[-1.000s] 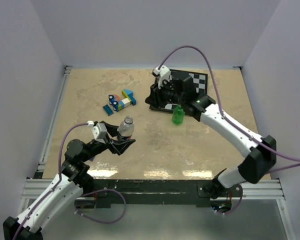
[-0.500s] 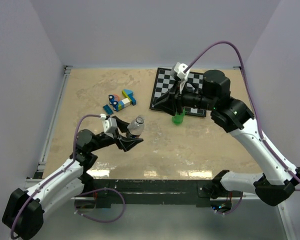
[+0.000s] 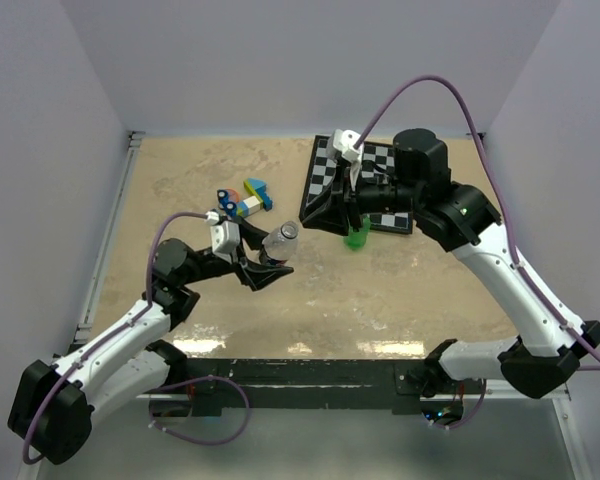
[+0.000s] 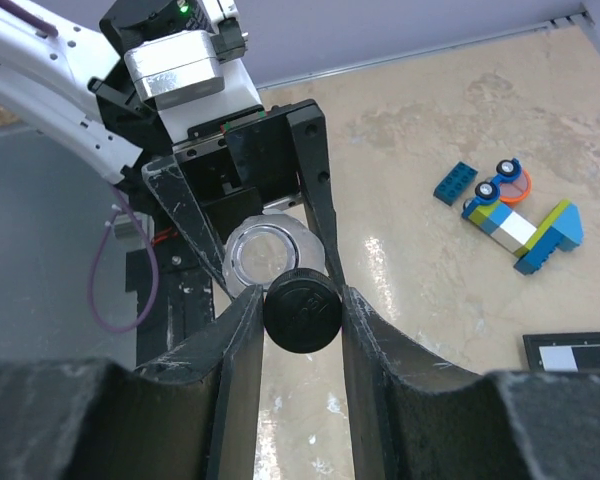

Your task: Screw on the bottle caps

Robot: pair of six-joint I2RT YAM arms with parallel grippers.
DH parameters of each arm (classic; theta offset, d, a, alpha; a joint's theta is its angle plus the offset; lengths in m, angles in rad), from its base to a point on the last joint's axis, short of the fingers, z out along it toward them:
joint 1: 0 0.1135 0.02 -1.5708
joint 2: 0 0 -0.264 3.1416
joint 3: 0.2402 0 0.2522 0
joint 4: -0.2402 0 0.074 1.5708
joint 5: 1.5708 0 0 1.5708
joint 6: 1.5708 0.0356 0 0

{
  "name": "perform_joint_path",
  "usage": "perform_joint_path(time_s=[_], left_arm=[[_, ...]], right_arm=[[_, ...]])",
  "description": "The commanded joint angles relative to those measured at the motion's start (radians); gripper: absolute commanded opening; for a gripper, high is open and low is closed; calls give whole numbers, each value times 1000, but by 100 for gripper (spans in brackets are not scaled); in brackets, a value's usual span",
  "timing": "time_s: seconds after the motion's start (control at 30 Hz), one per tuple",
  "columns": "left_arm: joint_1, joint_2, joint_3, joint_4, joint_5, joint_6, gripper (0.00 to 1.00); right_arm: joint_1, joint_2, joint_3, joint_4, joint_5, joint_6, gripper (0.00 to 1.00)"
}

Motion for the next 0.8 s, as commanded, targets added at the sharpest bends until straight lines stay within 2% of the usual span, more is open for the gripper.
perform_joint_path(time_s=[0.0,0.23,0.77], left_arm=[[5,14,47,11,30,31,0],[6,23,61,-8,22,43,0],[-6,40,124,-112,51,98,0]], right_arm=[[-5,16,79,-45,-68,-61,0],[-5,44,122,-97,-104,-107,0],[7,53,96,-84,-120,-107,0]])
